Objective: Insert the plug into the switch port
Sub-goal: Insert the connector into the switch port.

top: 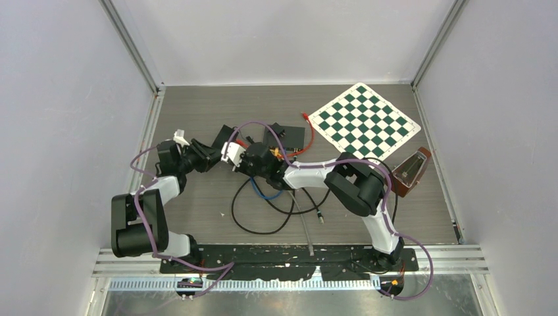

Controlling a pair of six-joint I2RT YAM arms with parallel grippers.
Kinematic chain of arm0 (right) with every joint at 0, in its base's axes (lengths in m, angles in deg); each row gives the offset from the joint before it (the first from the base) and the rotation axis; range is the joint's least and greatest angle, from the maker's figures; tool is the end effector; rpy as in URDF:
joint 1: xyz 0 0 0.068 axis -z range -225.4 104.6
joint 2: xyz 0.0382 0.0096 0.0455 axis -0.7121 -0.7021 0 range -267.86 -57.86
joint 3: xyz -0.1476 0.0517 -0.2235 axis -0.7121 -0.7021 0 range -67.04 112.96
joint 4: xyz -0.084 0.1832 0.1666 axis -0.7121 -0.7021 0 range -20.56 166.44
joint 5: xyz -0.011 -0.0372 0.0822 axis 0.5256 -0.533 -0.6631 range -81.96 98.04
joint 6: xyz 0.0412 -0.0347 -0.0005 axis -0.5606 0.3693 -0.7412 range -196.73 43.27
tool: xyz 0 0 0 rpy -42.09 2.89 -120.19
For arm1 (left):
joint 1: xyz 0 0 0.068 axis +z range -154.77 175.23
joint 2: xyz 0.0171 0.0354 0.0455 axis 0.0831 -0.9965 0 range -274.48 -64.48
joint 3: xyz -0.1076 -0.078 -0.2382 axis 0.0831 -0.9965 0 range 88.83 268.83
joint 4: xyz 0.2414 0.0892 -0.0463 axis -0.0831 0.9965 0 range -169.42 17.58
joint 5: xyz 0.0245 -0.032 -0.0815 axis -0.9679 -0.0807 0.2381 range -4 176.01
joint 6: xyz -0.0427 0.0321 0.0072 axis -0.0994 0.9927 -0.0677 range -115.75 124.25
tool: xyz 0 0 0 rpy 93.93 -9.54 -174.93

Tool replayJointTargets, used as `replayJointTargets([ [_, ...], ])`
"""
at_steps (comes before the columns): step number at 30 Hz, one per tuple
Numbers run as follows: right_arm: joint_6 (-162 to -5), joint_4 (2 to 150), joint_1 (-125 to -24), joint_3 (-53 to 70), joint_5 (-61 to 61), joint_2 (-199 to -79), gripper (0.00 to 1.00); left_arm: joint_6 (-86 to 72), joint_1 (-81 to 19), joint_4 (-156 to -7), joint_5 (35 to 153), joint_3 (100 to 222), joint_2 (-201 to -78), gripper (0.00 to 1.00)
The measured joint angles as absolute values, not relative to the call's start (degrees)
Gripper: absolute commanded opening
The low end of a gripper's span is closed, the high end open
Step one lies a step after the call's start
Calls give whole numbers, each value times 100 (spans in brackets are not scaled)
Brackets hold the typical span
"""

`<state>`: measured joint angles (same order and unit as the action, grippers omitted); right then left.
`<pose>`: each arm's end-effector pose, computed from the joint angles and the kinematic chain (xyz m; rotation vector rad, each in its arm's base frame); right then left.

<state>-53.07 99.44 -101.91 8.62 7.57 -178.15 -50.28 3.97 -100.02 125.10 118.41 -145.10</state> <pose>0.2600 0.3933 0.1716 -1.2714 1.5024 0.3858 0.2657 0.0181 0.1698 -0.7562 2.0615 -1.1828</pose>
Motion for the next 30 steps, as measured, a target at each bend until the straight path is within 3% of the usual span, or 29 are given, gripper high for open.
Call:
replayJointTargets([
  [30,-4706,9035,-10104,1419,364,-17846,5,-4326,296,-9565,12446,12123,-14453,0],
])
